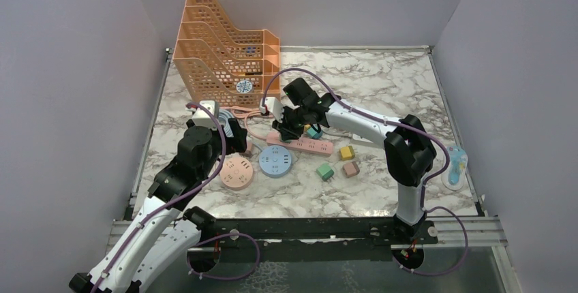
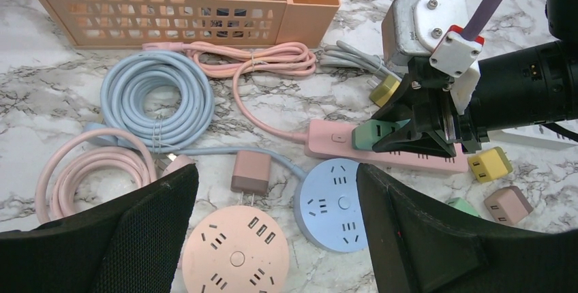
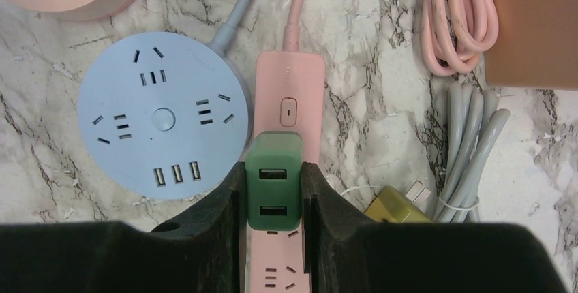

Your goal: Insert the plug

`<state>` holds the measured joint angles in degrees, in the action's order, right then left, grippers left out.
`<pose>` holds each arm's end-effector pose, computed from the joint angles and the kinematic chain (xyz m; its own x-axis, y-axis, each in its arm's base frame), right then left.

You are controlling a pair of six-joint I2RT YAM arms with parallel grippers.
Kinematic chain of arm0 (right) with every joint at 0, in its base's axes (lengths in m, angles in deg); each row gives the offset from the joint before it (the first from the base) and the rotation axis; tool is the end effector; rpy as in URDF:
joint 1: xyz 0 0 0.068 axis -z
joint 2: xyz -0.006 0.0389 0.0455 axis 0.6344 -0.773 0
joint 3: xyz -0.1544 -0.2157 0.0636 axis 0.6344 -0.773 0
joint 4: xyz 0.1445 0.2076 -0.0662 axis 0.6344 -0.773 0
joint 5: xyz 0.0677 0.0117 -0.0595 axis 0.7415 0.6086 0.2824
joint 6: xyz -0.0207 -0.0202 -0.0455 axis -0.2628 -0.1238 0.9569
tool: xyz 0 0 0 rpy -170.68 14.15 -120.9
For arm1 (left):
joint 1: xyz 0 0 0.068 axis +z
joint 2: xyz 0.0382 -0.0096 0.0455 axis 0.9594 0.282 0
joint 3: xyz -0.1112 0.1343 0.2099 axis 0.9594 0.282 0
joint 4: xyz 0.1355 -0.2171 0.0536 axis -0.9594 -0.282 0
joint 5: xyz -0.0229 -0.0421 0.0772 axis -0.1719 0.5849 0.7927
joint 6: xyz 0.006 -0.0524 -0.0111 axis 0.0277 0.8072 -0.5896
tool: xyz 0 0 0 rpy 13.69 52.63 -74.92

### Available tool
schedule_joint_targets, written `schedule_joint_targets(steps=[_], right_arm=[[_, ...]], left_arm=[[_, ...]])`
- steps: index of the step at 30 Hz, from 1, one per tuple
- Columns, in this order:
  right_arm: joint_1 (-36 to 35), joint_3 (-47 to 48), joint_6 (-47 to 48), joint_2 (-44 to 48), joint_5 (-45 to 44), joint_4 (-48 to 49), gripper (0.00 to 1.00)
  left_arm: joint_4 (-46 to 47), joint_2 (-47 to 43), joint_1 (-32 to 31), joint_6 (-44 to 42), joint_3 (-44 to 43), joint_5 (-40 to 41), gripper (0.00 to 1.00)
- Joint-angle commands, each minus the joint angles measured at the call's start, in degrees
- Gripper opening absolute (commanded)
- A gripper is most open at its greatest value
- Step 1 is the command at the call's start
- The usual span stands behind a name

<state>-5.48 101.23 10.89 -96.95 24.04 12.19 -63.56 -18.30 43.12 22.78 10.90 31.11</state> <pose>0.2892 0.3050 0.2221 -0.1177 -0.7809 -0.6135 -0.9857 0.1670 -0.0235 0.1275 -0.0633 0.3129 -0.3544 -0.2369 -0.9046 0.1251 0.9467 -0.2969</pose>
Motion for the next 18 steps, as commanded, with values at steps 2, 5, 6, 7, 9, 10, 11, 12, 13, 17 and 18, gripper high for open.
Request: schedule_joint_targets(steps=[2,5,6,7,9,10,11,12,13,17,18], right_arm=[[0.7,0.2,-1.6,-0.2,-0.5,-3.4,0.01],[1.0,0.8,-1.8,-0.3,-1.8,-4.8,0.01],[1.1,0.9,-1.9,0.0,-2.4,-5.1,0.01],[1.2,0.9,-1.8,0.2,-2.5,-5.3,0.01],[1.5,0.8,-1.8,0.7,-1.6,-5.5,0.01],[1.5,0.7,-1.8,0.7,-1.1,-5.6,0.01],[1.6,0.7,-1.8,0.6,-0.7,-5.7,0.01],[1.6,0.6,-1.8,0.5,-0.2,-5.7,0.01],[1.6,0.5,-1.8,0.2,0.3,-5.7,0.01],[1.6,0.4,-1.4,-1.5,3.1,-5.9,0.01],[1.6,0.4,-1.5,-1.9,3.6,-6.0,0.01]], left_arm=[[1.4,-0.2,-0.2,-0.1,-1.7,1.5,0.88],[1.5,0.0,-0.2,0.0,-1.8,1.4,0.88],[1.4,0.1,-0.2,0.1,-1.9,1.4,0.88],[1.4,0.1,-0.2,0.1,-1.9,1.4,0.88],[1.5,0.2,-0.2,0.3,-1.9,1.3,0.88],[1.6,0.3,-0.2,0.4,-1.8,1.3,0.88],[1.6,0.3,-0.2,0.4,-1.8,1.3,0.88],[1.7,0.5,-0.2,0.5,-1.8,1.3,0.88],[1.8,0.5,-0.2,0.6,-1.8,1.2,0.88],[1.9,0.6,-0.2,0.7,-1.9,1.2,0.88],[1.9,0.6,-0.2,0.7,-1.8,1.2,0.88]])
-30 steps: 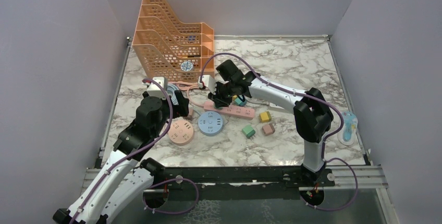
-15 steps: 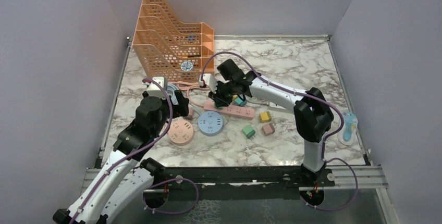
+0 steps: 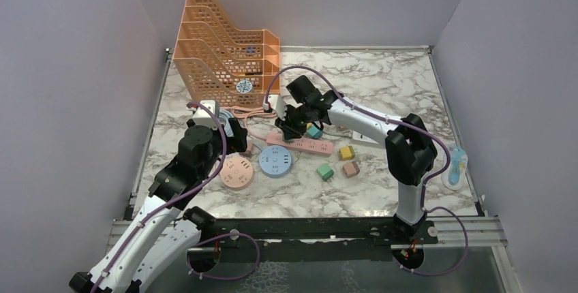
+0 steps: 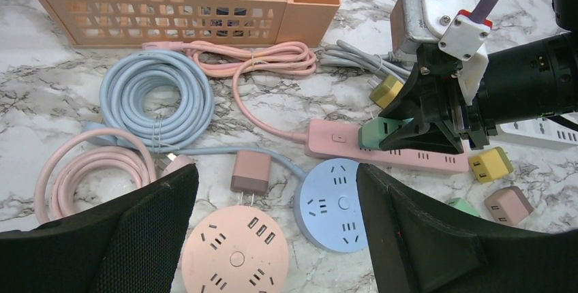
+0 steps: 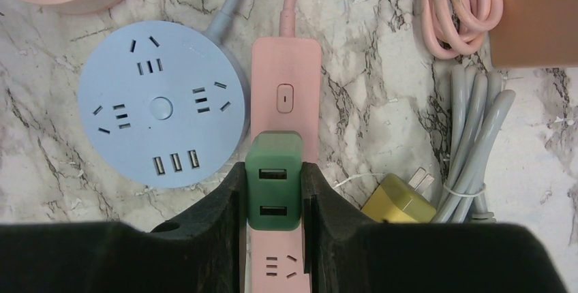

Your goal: Insert the plug

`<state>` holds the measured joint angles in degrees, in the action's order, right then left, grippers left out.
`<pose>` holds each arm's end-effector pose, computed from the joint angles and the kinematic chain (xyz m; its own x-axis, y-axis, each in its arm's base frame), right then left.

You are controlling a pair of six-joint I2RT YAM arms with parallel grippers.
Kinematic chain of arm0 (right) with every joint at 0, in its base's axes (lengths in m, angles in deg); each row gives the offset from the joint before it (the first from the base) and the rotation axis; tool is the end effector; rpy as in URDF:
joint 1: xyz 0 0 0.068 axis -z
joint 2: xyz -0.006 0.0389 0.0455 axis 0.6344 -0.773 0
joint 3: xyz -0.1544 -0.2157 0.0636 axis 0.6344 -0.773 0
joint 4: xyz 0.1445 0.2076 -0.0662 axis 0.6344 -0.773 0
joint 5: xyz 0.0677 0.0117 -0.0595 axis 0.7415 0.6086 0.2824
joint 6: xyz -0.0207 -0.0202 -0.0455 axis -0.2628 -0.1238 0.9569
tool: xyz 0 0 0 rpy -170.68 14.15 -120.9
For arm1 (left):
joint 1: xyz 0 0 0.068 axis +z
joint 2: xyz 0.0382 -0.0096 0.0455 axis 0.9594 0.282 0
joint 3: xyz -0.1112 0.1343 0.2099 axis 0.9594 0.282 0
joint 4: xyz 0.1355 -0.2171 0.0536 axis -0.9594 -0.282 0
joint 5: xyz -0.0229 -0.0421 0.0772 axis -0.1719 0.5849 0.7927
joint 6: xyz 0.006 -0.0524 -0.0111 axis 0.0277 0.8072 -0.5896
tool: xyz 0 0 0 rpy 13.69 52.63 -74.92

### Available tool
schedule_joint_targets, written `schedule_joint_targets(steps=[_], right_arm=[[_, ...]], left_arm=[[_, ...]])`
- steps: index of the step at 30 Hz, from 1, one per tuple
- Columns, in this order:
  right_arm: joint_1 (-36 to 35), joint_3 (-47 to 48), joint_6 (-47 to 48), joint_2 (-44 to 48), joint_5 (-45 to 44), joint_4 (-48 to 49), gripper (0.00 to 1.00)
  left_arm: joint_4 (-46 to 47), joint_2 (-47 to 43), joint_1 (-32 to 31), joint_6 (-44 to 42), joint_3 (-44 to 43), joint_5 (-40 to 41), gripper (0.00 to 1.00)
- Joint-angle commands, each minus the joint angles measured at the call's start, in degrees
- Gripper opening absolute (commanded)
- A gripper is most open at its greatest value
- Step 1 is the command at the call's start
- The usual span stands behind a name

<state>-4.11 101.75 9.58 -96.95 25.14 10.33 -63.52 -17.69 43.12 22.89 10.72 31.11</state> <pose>0.2947 0.2972 0.2232 -0.1680 -0.7776 -0.6059 -0.9800 0.1983 0.0172 0.1292 -0.0643 0.3128 -0.3599 -0.2356 -0.9027 0.1227 0.9473 -0.2961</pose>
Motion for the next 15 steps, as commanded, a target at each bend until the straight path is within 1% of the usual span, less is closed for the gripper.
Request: schedule_joint_targets(steps=[1,5,8,15], right_arm=[[0.2,-0.1,-0.1,-2.2,3.1,-4.4,0.01],[0.2,-1.1,-0.2,-2.0,4.7,-4.5,0.01],[0.2,-3.3,-0.3,-1.3,5.0,-2.7,0.01],[0.2,-8.5,-2.3,-0.3,0.2,7.0,0.01]], left_arm=[[1.9,0.0,-0.2,0.5,-1.7,1.2,0.88],[1.9,-0.2,-0.2,0.5,-1.6,1.2,0.88],[1.9,0.0,-0.2,0.7,-1.4,1.2,0.88],[2.5,0.4,-0.2,0.9,-1.5,1.0,0.88]])
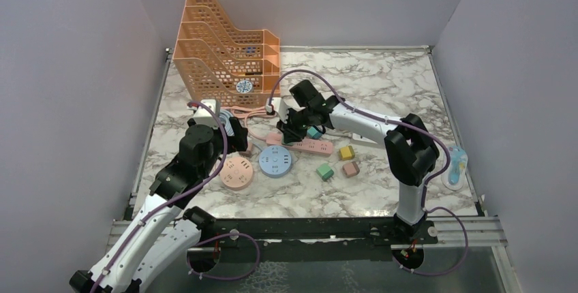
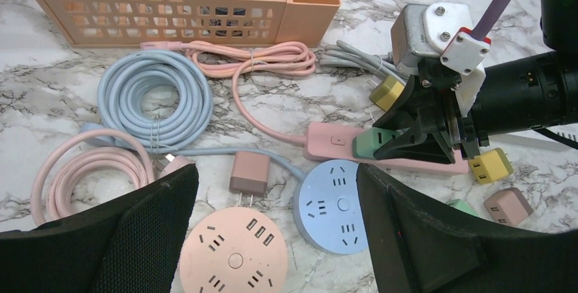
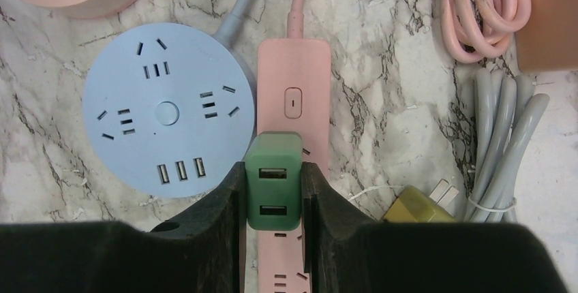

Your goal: Insert the plug

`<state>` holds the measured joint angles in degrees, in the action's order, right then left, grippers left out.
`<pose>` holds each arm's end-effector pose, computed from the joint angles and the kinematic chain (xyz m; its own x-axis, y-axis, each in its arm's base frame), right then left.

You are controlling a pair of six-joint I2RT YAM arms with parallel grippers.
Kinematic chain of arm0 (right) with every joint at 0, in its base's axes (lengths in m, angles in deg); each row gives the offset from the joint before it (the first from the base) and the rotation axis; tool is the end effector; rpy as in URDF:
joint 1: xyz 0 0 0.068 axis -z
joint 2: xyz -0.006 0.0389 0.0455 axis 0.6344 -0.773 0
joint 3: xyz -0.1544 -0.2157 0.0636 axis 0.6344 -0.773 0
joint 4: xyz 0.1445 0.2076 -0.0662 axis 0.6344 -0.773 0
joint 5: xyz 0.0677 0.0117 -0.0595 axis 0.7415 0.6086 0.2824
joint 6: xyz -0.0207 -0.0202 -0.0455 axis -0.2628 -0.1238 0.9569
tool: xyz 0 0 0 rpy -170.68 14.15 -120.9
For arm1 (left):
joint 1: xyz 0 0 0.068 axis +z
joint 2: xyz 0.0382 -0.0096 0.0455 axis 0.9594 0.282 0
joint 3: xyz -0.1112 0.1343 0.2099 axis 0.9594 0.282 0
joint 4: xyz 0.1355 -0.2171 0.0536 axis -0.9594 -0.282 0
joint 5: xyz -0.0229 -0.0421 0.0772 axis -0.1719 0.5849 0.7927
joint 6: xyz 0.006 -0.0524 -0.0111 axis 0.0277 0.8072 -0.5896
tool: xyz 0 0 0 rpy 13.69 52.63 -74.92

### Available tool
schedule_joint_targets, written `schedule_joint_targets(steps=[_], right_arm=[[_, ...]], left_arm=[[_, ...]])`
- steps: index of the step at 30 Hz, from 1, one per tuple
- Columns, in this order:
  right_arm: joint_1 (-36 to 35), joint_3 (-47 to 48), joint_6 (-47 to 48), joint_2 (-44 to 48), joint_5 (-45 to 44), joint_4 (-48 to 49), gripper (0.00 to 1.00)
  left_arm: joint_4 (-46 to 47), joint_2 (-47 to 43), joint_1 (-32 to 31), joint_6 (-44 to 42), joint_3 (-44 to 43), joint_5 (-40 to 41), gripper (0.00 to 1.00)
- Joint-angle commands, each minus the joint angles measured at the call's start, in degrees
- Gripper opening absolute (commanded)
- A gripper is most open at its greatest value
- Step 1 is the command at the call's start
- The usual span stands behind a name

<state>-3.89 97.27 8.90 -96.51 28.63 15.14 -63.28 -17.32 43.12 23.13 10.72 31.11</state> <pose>0.2908 0.2941 0.2080 -0.1740 -0.7511 -0.6368 -0.9823 0.1777 0.0587 0.1304 -0.0651 0.3124 -0.3622 -0.2385 -0.9011 0.1206 0.9466 -0.2990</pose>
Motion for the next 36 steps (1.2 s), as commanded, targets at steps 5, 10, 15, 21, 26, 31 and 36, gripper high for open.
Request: schedule_joint_targets(steps=[5,10,15,21,26,31,36], right_arm=[[-0.1,-6.0,-0.9,-0.9,-4.8,4.1,0.01],[-0.2,-8.1,-0.9,-1.5,-8.1,5.5,0.01],[-1.2,-7.1,-0.6,-4.2,-12.7,3.5,0.01],[-1.2,-6.4,-1.5,-7.5,-11.3,1.8,0.01],[-1.3,-7.1,-3.0,-8.8,-10.1,3.7,0.01],[-1.4,-8.1,-6.5,-5.1,-8.4,10.9,0.01],[-1.4,-5.7,-11.8,-2.1,-9.4,17.2,0.01]], left_arm=[[2.2,0.0,-0.2,0.5,-1.4,1.0,0.88],[2.2,0.0,-0.2,0.6,-1.3,1.3,0.88],[2.3,0.0,-0.2,0.3,-1.9,2.2,0.88],[2.4,-0.1,-0.2,0.0,-2.2,3.5,0.88],[2.7,0.5,-0.2,0.0,-2.0,3.6,0.88],[3.3,1.3,-0.2,-0.3,-2.1,3.5,0.88],[3.5,2.0,-0.2,-0.2,-2.2,3.3,0.88]])
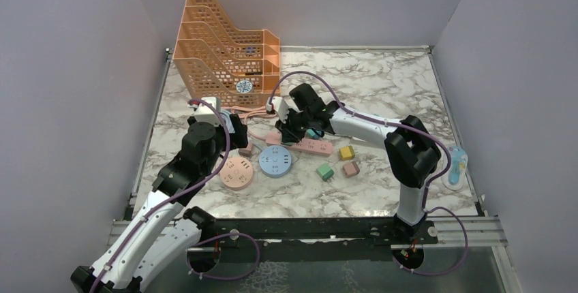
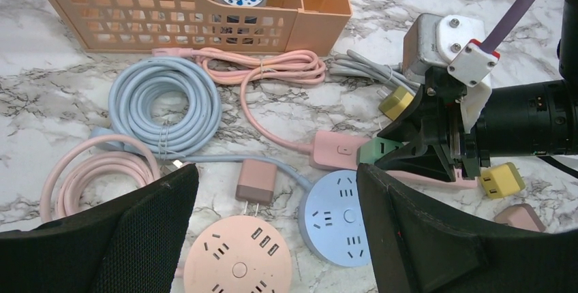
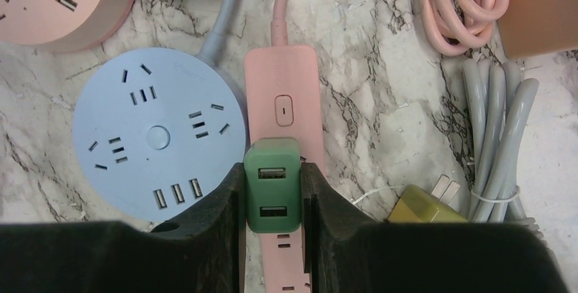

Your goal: Insert the plug

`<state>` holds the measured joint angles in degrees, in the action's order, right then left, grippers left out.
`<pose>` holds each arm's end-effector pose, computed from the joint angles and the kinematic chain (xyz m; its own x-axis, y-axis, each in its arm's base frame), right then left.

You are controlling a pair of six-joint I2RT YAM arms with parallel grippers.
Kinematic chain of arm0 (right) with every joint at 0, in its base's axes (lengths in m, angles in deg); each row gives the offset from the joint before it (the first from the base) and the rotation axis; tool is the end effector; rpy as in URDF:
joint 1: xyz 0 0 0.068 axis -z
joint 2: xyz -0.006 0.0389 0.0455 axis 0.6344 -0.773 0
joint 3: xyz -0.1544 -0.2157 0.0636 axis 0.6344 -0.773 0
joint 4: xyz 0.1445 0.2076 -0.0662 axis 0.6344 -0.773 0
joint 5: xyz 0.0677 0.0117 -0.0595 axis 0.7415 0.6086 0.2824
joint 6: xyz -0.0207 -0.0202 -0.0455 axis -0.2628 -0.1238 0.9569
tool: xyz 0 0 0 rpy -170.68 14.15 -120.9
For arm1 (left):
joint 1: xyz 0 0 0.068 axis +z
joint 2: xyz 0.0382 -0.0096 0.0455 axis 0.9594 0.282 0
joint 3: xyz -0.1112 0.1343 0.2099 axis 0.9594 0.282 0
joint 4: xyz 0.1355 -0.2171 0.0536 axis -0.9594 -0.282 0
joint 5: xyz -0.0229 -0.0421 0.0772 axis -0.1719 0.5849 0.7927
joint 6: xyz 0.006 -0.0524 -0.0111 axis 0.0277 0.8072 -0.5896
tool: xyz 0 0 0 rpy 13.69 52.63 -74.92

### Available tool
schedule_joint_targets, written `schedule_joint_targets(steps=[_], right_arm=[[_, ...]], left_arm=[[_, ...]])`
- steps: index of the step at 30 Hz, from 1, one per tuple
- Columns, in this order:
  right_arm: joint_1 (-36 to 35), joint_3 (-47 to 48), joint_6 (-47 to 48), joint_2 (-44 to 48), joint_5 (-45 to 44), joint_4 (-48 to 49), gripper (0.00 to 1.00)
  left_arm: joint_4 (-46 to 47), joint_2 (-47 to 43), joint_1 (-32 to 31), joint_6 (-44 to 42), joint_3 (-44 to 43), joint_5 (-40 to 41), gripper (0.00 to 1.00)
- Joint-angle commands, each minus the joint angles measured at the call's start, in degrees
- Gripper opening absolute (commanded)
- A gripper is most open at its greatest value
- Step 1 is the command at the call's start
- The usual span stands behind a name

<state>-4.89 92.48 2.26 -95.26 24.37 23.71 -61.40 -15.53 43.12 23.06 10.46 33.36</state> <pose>0.2863 0.2963 0.1995 -0.2361 -0.7083 -0.6653 -0.9576 0.2860 0.0354 0.1369 -0.0674 0.3134 -0.3425 -0.2433 -0.9075 0.0892 0.9531 -0.2892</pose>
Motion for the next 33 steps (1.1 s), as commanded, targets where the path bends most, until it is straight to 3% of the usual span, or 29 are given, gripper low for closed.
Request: schedule_joint_targets(steps=[1,7,8,10,13,16,21,25,30,33], right_arm=[[-0.5,-0.6,-6.3,-3.2,-5.8,9.8,0.01],[-0.5,2.5,-11.0,-3.9,-10.0,11.2,0.03],[-0.5,3.1,-11.7,-3.9,-10.8,10.2,0.07],[-0.5,4.5,-13.5,-3.2,-11.2,7.7,0.26],[-0.5,4.5,-16.4,0.0,-11.8,6.1,0.47],[-0.5,2.5,-21.4,5.6,-15.1,6.8,0.58],[-0.3,-0.2,-30.6,13.9,-21.0,2.1,0.59],[-0.3,-3.0,-42.4,18.3,-30.0,-11.9,0.60],[-0.4,-14.4,-48.7,24.7,-27.2,-17.8,0.62],[-0.4,-21.3,-49.8,29.8,-26.3,-17.4,0.68]], left_arm=[[1.7,0.3,-0.2,0.0,-1.9,1.0,0.88],[1.7,0.7,-0.2,0.7,-2.2,0.7,0.91],[1.7,0.7,-0.2,0.7,-2.3,0.6,0.91],[1.5,0.8,-0.2,0.8,-2.5,0.3,0.92],[1.2,1.1,-0.2,0.9,-3.0,-0.1,0.93],[1.0,1.6,-0.2,1.1,-3.6,-0.9,0.93],[0.8,2.6,-0.2,2.1,-4.5,-4.4,0.94],[1.5,3.1,-0.2,2.3,-4.8,-9.5,0.94],[4.3,4.6,-0.2,1.8,-4.7,-17.2,0.94],[6.3,6.4,-0.2,2.6,-4.4,-20.6,0.94]])
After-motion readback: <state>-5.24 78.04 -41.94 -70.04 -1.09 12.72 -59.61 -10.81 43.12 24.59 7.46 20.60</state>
